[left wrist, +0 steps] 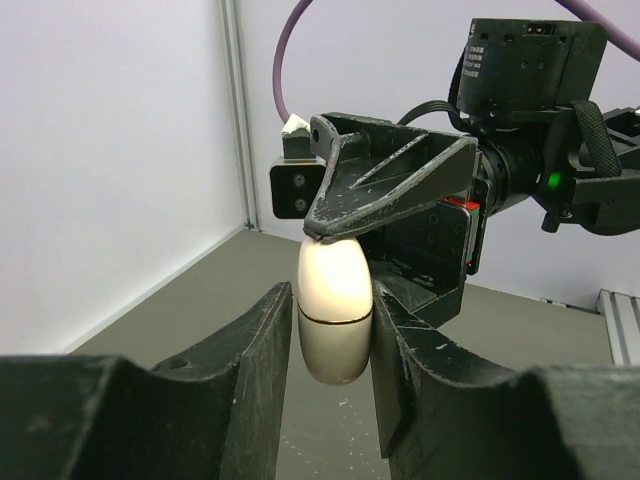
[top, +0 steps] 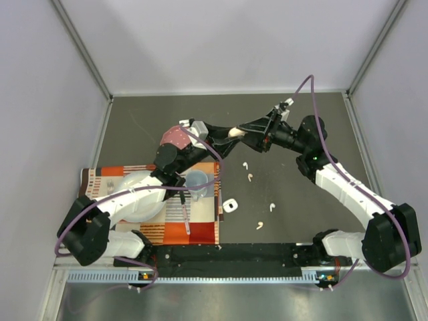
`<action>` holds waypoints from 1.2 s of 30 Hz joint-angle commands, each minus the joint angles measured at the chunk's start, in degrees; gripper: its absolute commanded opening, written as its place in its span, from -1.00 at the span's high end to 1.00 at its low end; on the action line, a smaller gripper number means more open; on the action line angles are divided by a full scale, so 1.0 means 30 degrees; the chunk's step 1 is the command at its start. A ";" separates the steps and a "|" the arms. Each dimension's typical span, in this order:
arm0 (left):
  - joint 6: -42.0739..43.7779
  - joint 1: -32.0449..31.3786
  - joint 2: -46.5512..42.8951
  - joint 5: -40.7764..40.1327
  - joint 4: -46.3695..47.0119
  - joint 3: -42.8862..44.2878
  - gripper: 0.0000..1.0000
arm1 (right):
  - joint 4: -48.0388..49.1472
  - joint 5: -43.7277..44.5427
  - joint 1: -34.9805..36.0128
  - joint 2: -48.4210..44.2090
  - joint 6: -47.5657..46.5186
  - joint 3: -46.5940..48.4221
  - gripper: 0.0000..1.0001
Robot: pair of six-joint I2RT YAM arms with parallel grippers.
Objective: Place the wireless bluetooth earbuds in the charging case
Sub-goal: Pass from the right arm to the left
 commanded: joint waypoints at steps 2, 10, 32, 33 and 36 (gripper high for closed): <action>-0.0335 -0.0038 0.0172 0.0139 0.1216 0.0805 0.20 | 0.0986 -0.0202 0.0068 -0.0149 0.0111 -0.0033 0.88; -0.0393 -0.0038 0.0260 0.0227 0.1127 0.0717 0.06 | 0.1776 -0.0143 0.0068 -0.0120 0.0461 -0.0062 0.88; -0.0335 -0.0038 0.0407 -0.0066 0.1099 0.0776 0.06 | 0.2041 -0.0084 0.0068 -0.0120 0.0755 -0.0296 0.89; -0.0364 -0.0038 0.0407 -0.0037 0.1041 0.0776 0.06 | 0.2331 -0.0055 0.0068 -0.0120 0.0784 -0.0326 0.89; -0.0364 -0.0038 0.0436 -0.0007 0.0923 0.0776 0.05 | 0.2685 0.0004 0.0068 -0.0149 0.1019 -0.0501 0.89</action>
